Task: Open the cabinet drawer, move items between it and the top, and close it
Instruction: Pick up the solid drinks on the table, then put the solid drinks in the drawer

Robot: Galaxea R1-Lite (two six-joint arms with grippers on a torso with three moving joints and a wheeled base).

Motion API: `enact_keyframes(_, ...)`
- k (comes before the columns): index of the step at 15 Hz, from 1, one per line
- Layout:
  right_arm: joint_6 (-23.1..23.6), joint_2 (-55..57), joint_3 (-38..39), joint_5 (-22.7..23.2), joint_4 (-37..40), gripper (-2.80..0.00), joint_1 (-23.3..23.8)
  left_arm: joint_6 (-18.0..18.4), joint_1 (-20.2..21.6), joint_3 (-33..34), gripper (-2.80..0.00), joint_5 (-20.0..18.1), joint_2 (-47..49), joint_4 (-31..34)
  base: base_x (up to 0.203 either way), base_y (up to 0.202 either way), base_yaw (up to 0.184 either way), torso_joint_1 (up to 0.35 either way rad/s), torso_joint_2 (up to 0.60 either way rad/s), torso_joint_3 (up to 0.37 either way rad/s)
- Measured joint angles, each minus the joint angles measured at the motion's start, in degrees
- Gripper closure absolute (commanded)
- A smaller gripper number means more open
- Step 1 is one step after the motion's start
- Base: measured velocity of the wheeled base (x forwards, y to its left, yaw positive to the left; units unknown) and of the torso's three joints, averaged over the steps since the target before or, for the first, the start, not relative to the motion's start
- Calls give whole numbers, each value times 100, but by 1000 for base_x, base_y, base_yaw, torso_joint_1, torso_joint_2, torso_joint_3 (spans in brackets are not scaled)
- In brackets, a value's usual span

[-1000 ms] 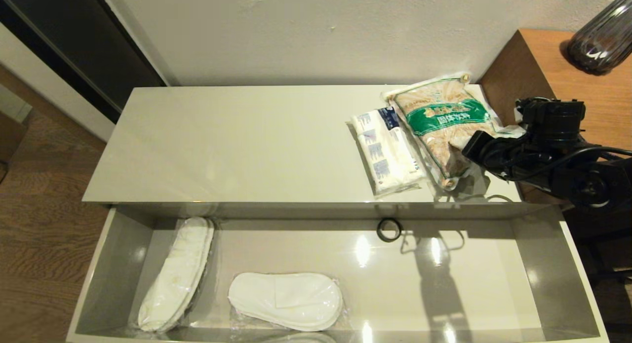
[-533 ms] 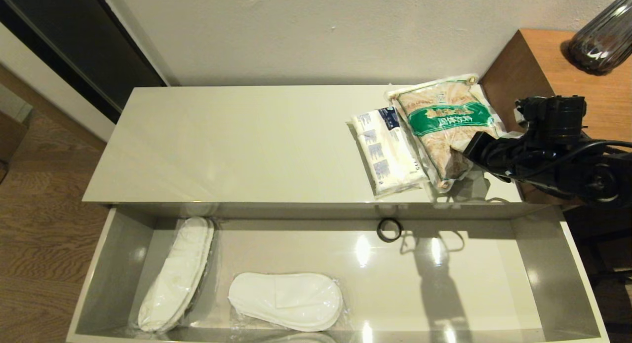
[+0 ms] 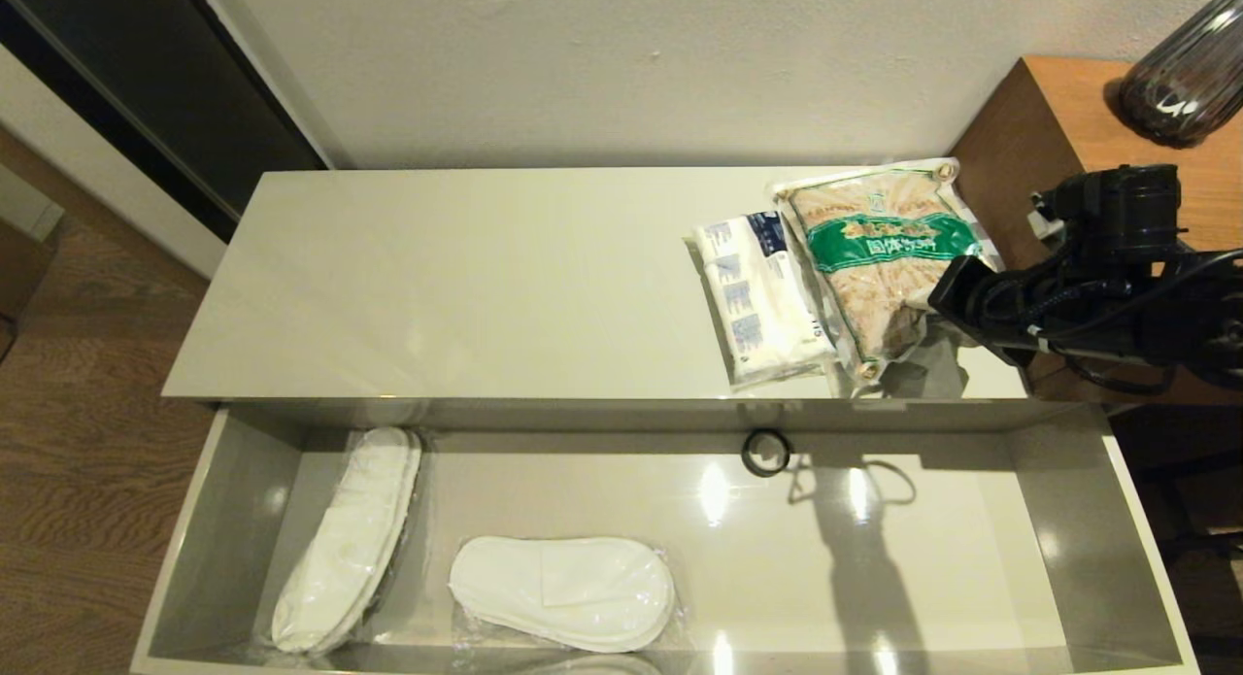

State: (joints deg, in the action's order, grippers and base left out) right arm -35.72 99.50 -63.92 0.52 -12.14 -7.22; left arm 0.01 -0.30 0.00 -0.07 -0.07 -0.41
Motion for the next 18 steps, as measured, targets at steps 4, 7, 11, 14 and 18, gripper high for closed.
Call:
enact_keyframes(4, -11, -328, -17, -4, 311, 0, -30, 1, 1, 0, 0, -2, 0, 0, 0, 0, 0, 0, 0, 0)
enact_keyframes(7, -13, -714, -35, -1, 659, 0, -70, -1, 1, 0, 0, 0, 0, 0, 0, 0, 0, 0, 0, 0)
enact_keyframes(11, -13, -1342, -163, 38, 1426, 0, -220, -1, 0, 0, 0, -2, 0, 0, 0, 0, 0, 0, 0, 0)
enact_keyframes(14, -11, -1770, -494, 49, 2138, 0, -286, -1, 0, 0, 0, -3, 0, 0, 0, 0, 0, 0, 0, 0)
enact_keyframes(18, -4, -2336, -785, 51, 2934, 0, -322, -1, 1, 0, 0, -3, 0, 0, 0, 0, 0, 0, 0, 0)
